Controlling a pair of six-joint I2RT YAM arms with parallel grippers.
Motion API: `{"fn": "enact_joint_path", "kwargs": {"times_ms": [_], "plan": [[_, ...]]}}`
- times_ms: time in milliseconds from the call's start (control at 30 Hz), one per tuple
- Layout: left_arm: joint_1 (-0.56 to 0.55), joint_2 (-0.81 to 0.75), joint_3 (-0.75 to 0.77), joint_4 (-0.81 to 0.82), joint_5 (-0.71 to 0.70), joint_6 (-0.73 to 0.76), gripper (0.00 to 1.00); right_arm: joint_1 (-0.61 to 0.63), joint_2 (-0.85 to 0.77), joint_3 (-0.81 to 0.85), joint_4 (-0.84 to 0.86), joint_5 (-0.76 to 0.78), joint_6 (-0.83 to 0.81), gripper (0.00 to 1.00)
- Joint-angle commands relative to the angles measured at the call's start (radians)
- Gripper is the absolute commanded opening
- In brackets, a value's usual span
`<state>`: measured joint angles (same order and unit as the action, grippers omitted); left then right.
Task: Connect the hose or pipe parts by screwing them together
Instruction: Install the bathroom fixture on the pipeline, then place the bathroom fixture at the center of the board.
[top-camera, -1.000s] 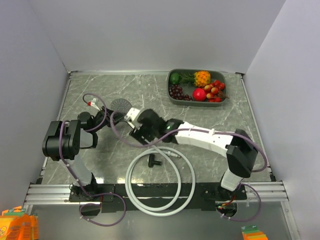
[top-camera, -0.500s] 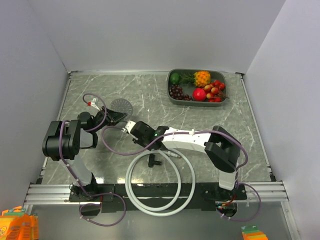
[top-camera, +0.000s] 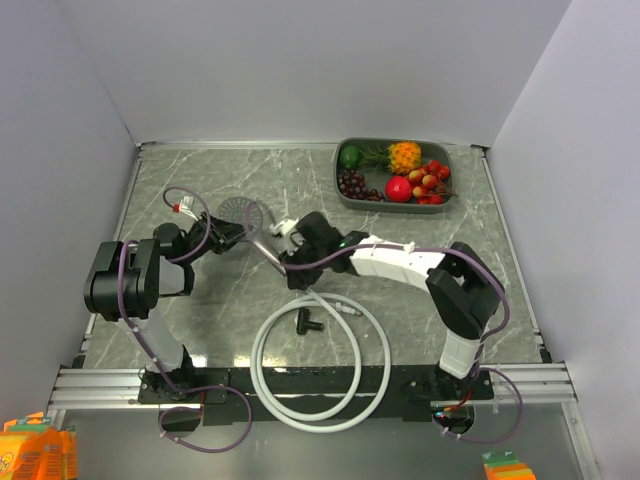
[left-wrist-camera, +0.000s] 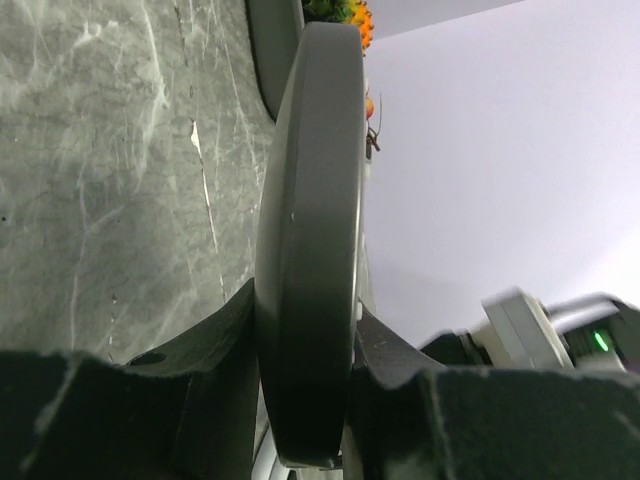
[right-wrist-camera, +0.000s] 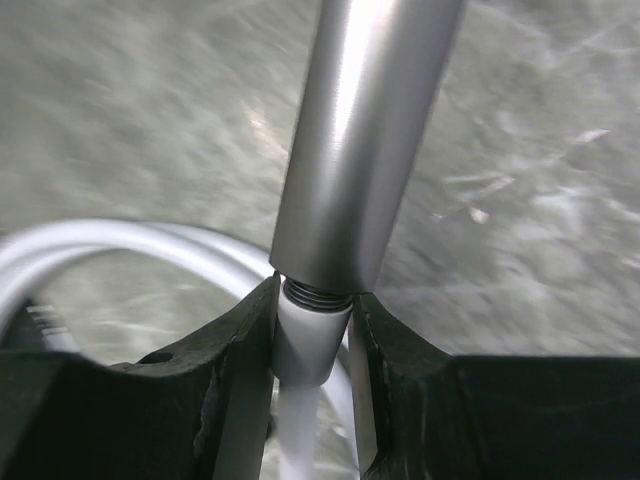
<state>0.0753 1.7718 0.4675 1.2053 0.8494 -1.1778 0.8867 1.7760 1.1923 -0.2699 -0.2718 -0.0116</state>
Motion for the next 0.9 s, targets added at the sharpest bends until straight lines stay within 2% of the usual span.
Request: {"fn": "enact_joint_path", "kwargs": {"times_ms": [0,67,133,167,200,267,300,333,367,400,433,533,700,767,867], "plan": [[-0.011,-0.017,0.039,0.027,0.08,0.036,0.01,-0.115,-0.047,-0.049,0.335,-0.53,0.25,0.3],[-0.012,-0.021,0.046,0.008,0.083,0.052,0.01,-0.156,-0.015,-0.079,0.495,-0.614,0.335,0.33],[-0.012,-0.022,0.051,-0.003,0.092,0.059,0.01,-0.173,0.003,-0.099,0.591,-0.673,0.419,0.44],[-0.011,-0.021,0.06,-0.027,0.096,0.075,0.01,-0.176,0.017,-0.1,0.601,-0.679,0.43,0.47],[-0.009,-0.02,0.065,-0.038,0.102,0.084,0.01,-0.178,0.019,-0.094,0.595,-0.658,0.43,0.56],[-0.002,-0.012,0.083,-0.084,0.103,0.116,0.01,-0.177,0.017,-0.057,0.473,-0.603,0.354,0.68],[0.003,-0.006,0.091,-0.098,0.102,0.127,0.01,-0.181,0.008,-0.053,0.44,-0.562,0.332,0.9],[0.007,-0.003,0.111,-0.111,0.099,0.136,0.01,-0.186,-0.004,-0.048,0.41,-0.479,0.312,0.99],[0.021,-0.002,0.126,-0.127,0.093,0.159,0.01,-0.19,-0.032,-0.025,0.308,-0.413,0.262,1.0],[0.026,0.001,0.144,-0.172,0.068,0.173,0.01,-0.193,-0.052,-0.019,0.275,-0.352,0.242,1.0],[0.03,0.0,0.184,-0.199,0.056,0.197,0.01,-0.192,-0.103,-0.019,0.227,-0.222,0.225,1.0],[0.029,-0.003,0.233,-0.213,0.007,0.179,0.01,-0.192,-0.238,-0.095,0.182,-0.086,0.182,1.0],[-0.014,0.0,0.258,-0.173,-0.006,0.099,0.01,-0.115,-0.403,-0.221,0.144,-0.058,0.171,1.0],[-0.045,-0.009,0.255,-0.171,-0.007,0.084,0.01,-0.083,-0.454,-0.308,0.204,-0.116,0.248,1.0],[-0.071,0.001,0.263,-0.133,-0.004,0.031,0.01,0.003,-0.443,-0.391,0.299,-0.078,0.346,1.0]]}}
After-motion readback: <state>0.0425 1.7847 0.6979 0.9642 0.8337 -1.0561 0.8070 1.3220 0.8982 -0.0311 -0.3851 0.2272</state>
